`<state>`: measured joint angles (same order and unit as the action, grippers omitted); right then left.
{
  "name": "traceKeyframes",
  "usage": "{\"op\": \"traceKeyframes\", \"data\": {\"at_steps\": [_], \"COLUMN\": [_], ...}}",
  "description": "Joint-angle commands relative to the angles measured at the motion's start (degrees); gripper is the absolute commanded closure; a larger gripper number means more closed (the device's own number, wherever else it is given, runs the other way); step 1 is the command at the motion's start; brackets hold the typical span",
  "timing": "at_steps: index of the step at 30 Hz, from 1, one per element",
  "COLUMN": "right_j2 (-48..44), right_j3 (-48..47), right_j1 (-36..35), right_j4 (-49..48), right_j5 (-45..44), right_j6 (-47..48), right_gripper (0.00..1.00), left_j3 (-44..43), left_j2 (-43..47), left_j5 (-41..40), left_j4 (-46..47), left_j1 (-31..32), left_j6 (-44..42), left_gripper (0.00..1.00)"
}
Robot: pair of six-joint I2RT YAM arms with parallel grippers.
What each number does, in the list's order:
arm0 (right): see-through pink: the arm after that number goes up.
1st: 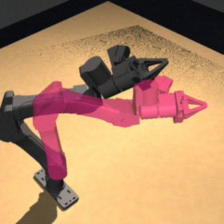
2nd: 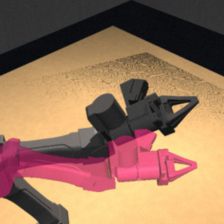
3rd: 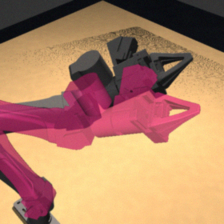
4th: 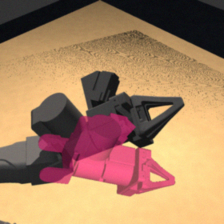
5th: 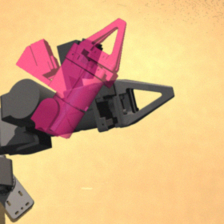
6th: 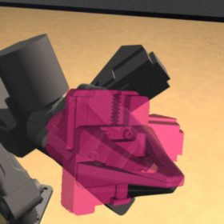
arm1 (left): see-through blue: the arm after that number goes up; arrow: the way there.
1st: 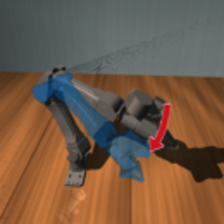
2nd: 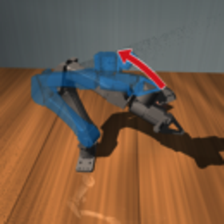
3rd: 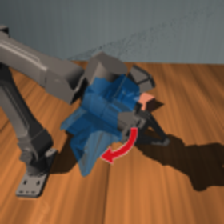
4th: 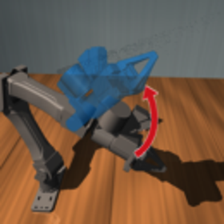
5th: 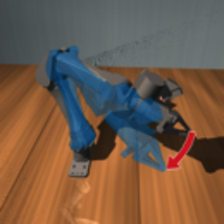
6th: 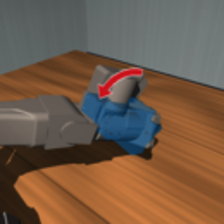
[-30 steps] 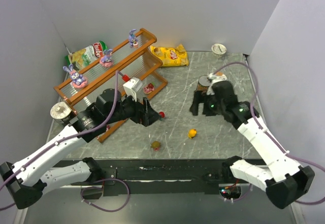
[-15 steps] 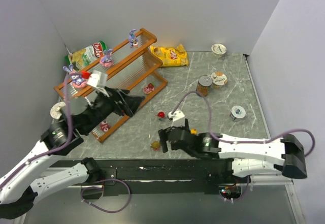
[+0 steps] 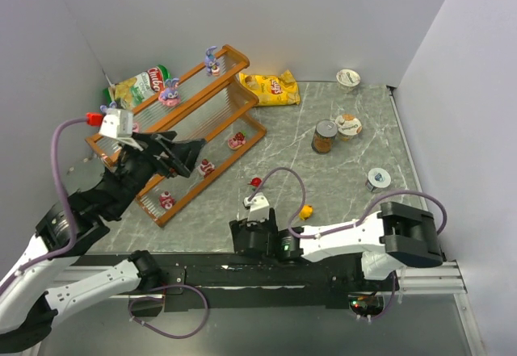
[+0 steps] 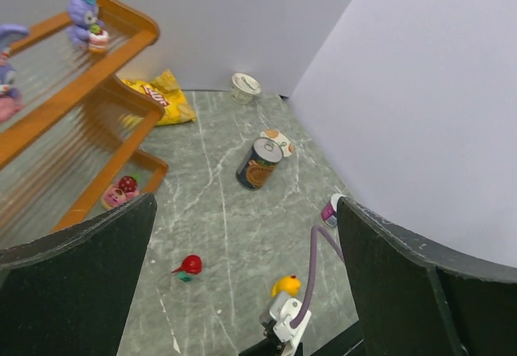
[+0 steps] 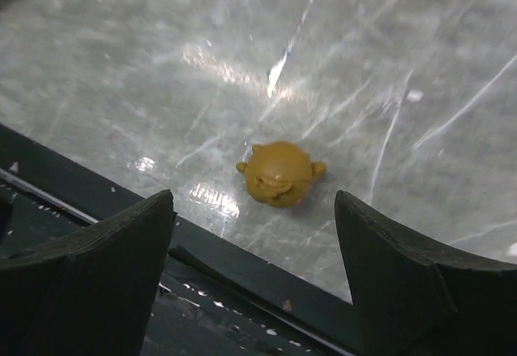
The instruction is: Place and organize the plastic toys onto the shelf
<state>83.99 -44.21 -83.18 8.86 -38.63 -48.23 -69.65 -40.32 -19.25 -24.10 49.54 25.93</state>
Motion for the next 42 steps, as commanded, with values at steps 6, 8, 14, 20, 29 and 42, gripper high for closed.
{"op": "traceKeyframes", "data": {"at_steps": [6, 8, 14, 20, 29, 42], "right_j2": [4.34, 5.05, 7.51, 8.82, 10.5, 11.55], "right_j3": [-5.54, -5.54, -6.77, -7.65, -9.06, -5.46], "right_j1": [-0.67, -0.58, -0.58, -0.58, -0.41, 3.37], "right_j4": [5.99, 5.73, 8.0, 10.21, 11.89, 1.77], "right_j5": [-3.65, -3.47, -3.73, -4.43, -6.02, 0.48], "right_j6": [-12.59, -13.2, -16.71, -18.57, -16.82, -8.02], "right_gripper": [0.17, 0.2, 0.27, 0.31, 0.2, 0.12], "left_j3": [-1.28, -1.37, -0.84, -0.49, 0.65, 0.65], "left_j2": [2.96, 2.87, 3.22, 3.31, 4.37, 4.02], "left_j5": [-3.78, -3.87, -3.25, -3.17, -3.08, -2.9], "left_j4": [-1.39, -1.83, -1.83, -2.71, -2.36, -2.71], "left_j1": [0.12, 0.21, 0.21, 0.21, 0.21, 0.21], "left_j6": [-4.22, -4.4, -4.49, -4.23, -3.7, -3.52], "left_gripper": [0.04, 0.04, 0.04, 0.04, 0.04, 0.03]}}
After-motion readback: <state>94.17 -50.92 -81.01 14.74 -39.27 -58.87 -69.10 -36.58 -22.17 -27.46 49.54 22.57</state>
